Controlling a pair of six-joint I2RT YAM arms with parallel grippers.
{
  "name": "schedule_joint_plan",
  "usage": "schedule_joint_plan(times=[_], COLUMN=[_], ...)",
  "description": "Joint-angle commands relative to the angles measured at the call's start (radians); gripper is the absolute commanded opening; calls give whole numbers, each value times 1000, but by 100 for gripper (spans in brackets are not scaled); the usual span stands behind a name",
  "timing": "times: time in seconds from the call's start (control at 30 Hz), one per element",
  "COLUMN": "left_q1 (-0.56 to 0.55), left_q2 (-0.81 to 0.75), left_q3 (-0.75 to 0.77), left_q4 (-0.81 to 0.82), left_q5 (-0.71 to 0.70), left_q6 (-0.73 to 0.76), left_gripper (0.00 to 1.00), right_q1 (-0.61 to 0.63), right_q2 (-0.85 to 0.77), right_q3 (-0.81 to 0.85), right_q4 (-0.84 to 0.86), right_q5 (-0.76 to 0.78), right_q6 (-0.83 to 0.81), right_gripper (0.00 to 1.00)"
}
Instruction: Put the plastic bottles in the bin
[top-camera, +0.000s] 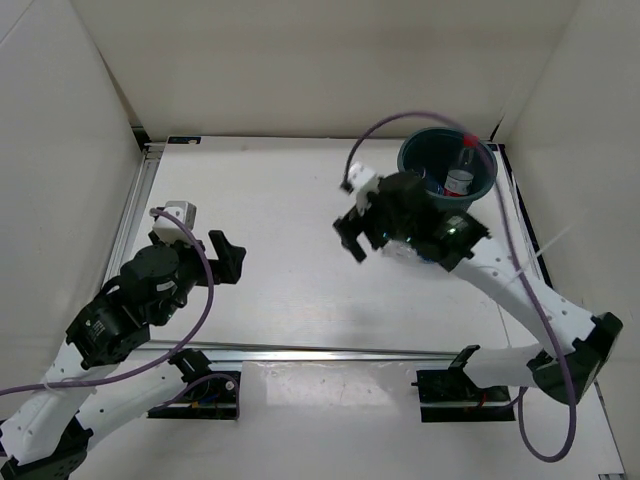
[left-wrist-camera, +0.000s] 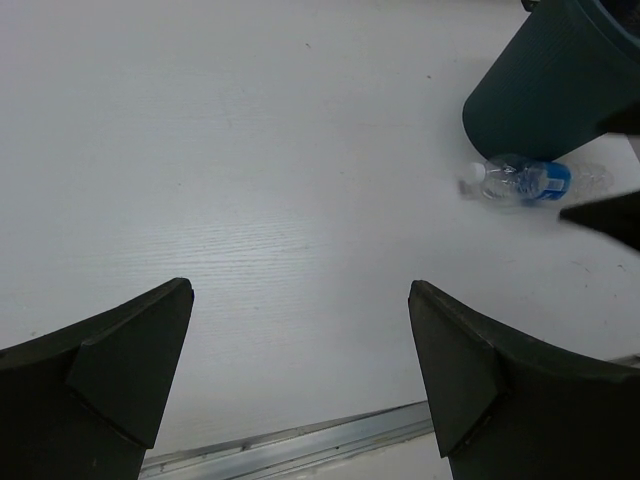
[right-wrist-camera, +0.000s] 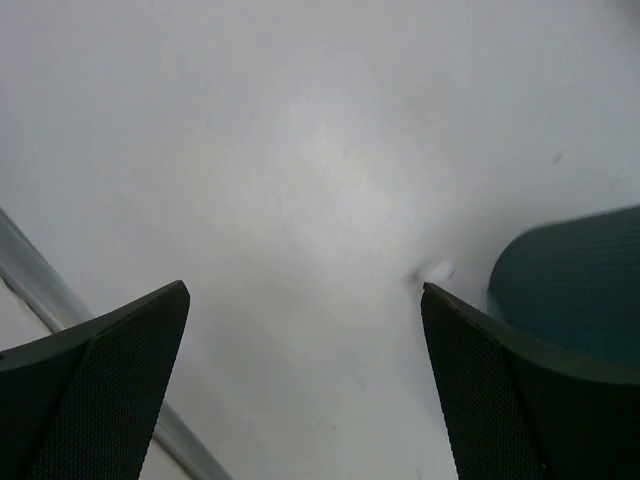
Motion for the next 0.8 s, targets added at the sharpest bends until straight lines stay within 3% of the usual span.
schedule_joint_plan(times=[0.0, 0.07, 0.1, 0.17, 0.5, 0.77], left_q1=[-6, -6, -6, -6, -6, -6], left_q2=[-21, -32, -32, -41, -106, -185], left_q3=[-37, -57, -71, -85, -166, -177], left_q4=[32, 43, 43, 54, 63, 63], left_q5=[-11, -11, -2, 36, 93, 93], left_q6=[5, -5, -18, -31, -94, -143], left_gripper=[100, 100, 100, 100, 100, 100], right_q1=[69, 109, 119, 137, 139, 129], right_q2=[55, 110, 129, 155, 336, 463], right_q3=[-163, -199, -216, -248, -303, -331], right_q4=[-179, -227, -245, -246, -163, -152], right_q5=[156, 272, 416, 510, 748, 1009], right_q6=[-68, 4, 26, 26, 43, 189], right_gripper=[100, 100, 100, 100, 100, 100])
